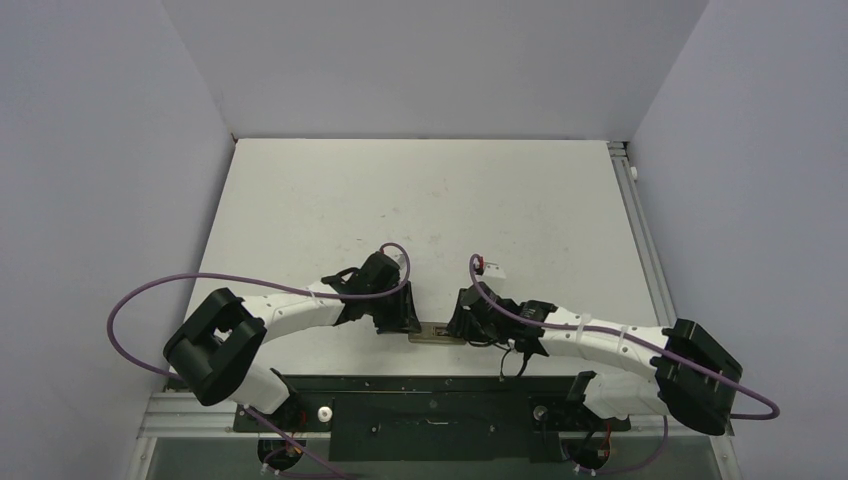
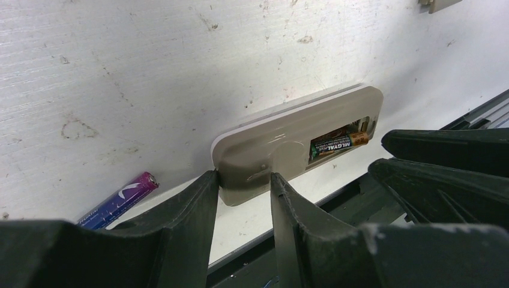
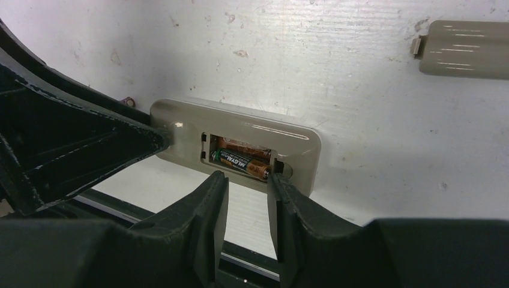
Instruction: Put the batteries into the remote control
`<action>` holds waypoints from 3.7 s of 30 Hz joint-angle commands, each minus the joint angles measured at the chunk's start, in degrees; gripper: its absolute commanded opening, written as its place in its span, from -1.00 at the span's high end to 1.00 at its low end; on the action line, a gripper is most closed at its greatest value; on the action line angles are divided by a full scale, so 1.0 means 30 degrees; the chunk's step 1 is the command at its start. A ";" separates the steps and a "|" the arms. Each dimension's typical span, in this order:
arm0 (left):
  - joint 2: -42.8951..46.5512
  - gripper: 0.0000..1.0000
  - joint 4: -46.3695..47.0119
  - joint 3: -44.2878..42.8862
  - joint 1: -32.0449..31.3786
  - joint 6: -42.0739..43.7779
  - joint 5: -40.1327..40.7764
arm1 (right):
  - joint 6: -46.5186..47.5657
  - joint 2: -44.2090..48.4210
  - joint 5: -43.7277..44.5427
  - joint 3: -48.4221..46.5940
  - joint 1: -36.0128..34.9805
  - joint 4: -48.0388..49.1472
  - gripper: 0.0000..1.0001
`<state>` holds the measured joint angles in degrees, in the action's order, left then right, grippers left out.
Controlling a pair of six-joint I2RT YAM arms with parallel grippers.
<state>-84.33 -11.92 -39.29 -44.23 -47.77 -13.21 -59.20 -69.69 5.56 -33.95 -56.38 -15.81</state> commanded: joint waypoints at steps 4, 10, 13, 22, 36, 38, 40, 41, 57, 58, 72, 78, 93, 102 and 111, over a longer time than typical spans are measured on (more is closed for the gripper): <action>0.0424 0.33 0.0166 -0.0205 -0.0225 -0.0046 0.0163 | -0.0021 -0.0562 0.0215 -0.0342 -0.0303 0.0717 0.41; 0.0492 0.33 0.0181 -0.0150 -0.0329 -0.0101 0.0180 | 0.0030 -0.0840 0.0483 -0.0596 -0.0337 0.0563 0.47; 0.0520 0.34 0.0166 -0.0124 -0.0357 -0.0103 0.0199 | 0.0075 -0.1004 0.0468 -0.0663 -0.0337 0.0545 0.50; 0.0552 0.34 0.0111 -0.0051 -0.0404 -0.0103 0.0200 | 0.0161 -0.1282 0.0529 -0.0688 -0.0366 0.0536 0.57; 0.0324 0.34 0.0363 -0.0146 -0.0404 -0.0218 0.0128 | 0.0732 -0.1816 0.0541 -0.1192 -0.1028 0.0001 0.80; 0.0297 0.34 0.0413 -0.0146 -0.0403 -0.0248 0.0123 | 0.0854 -0.1907 0.0599 -0.1345 -0.1220 -0.0155 0.81; 0.0262 0.34 0.0426 -0.0121 -0.0402 -0.0250 0.0127 | 0.0893 -0.1940 0.0670 -0.1464 -0.1421 -0.0317 0.82; 0.0252 0.34 0.0429 -0.0130 -0.0404 -0.0249 0.0116 | 0.0943 -0.1955 0.0692 -0.1504 -0.1476 -0.0390 0.83; 0.0042 0.34 0.0604 -0.0263 -0.0404 -0.0279 0.0115 | 0.1909 -0.3488 0.0357 -0.3078 -0.2125 -0.1581 0.81; 0.0045 0.34 0.0605 -0.0263 -0.0400 -0.0279 0.0107 | 0.1967 -0.3532 0.0418 -0.3178 -0.2125 -0.1650 0.81; 0.0033 0.35 0.0648 -0.0211 -0.0404 -0.0085 -0.0011 | 0.3464 -0.5115 -0.0148 -0.4985 -0.1633 -0.2478 0.80; -0.0091 0.35 0.0666 -0.0198 -0.0398 0.0025 -0.0080 | 0.3952 -0.5127 -0.0162 -0.5333 -0.1408 -0.2976 0.76; -0.0211 0.35 0.0513 -0.0238 -0.0404 0.0161 -0.0144 | 0.4427 -0.5069 0.0400 -0.6080 -0.1206 -0.3740 0.59; -0.0357 0.36 0.0463 -0.0373 -0.0404 0.0176 -0.0195 | 0.4644 -0.5030 0.0395 -0.6056 -0.1116 -0.3953 0.59; -0.0365 0.36 0.0495 -0.0359 -0.0404 0.0120 -0.0195 | 0.4531 -0.4684 -0.0116 -0.5582 -0.1301 -0.4012 0.65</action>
<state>-84.82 -11.92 -39.24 -44.97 -47.55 -12.21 -45.39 -84.27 7.05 -50.15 -59.61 -30.26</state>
